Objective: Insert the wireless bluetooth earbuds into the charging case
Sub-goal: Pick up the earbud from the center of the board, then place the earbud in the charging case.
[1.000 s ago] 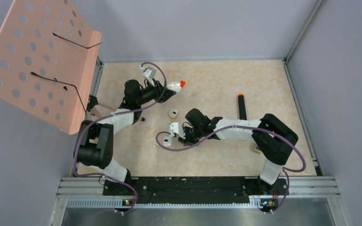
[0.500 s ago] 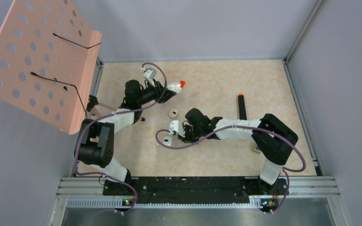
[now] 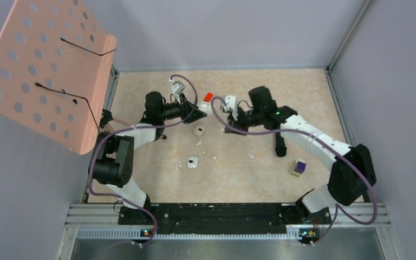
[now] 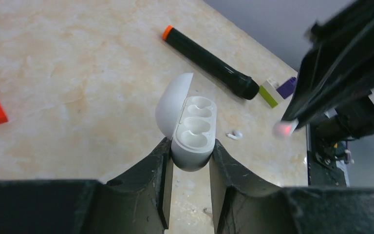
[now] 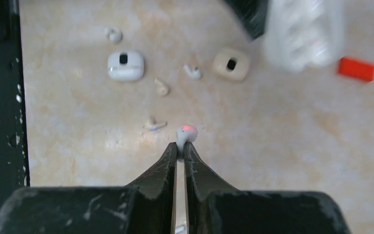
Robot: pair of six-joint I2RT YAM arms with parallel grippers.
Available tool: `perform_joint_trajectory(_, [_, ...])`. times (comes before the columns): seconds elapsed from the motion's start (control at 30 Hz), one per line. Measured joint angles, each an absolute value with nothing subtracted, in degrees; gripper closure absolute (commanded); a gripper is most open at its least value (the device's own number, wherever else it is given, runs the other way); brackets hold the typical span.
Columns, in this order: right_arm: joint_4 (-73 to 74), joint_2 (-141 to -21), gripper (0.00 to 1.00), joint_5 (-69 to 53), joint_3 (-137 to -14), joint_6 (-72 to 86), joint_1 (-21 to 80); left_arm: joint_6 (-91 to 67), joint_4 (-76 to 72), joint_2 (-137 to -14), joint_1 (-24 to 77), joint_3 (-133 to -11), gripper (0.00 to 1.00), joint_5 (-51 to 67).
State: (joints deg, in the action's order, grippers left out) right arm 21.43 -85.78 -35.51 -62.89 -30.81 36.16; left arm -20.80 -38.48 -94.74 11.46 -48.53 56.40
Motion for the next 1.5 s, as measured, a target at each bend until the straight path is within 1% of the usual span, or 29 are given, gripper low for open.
perform_joint_trajectory(0.07, [24.4, -83.6, 0.96, -39.0, -68.6, -30.7, 33.3, -20.9, -41.4, -95.2, 11.6, -48.8, 1.0, 60.1])
perform_joint_trajectory(0.17, [27.1, -82.0, 0.97, -43.9, -75.7, -30.4, 32.3, -21.3, -45.0, -95.2, 12.3, -49.5, 1.0, 64.4])
perform_joint_trajectory(0.27, [28.5, -81.6, 0.98, -47.4, -78.2, -29.9, 32.0, -21.3, -47.5, -95.2, 13.6, -51.0, 1.0, 67.1])
perform_joint_trajectory(0.43, [29.1, -83.4, 0.98, -50.3, -78.5, -26.9, 31.9, -20.9, -49.8, -95.0, 15.6, -52.0, 1.0, 70.3])
perform_joint_trajectory(0.6, [29.0, -85.4, 0.98, -50.6, -78.9, -25.3, 31.7, -20.3, -50.1, -94.6, 16.3, -52.0, 1.0, 72.3])
perform_joint_trajectory(0.9, [29.3, -85.8, 0.99, -47.9, -79.4, -25.9, 31.7, -19.0, -51.0, -92.1, 16.3, -51.3, 1.0, 73.6])
perform_joint_trajectory(1.5, [30.1, -85.9, 0.99, -46.3, -81.5, -25.8, 31.3, -17.4, -50.0, -91.1, 16.3, -50.0, 1.0, 73.9])
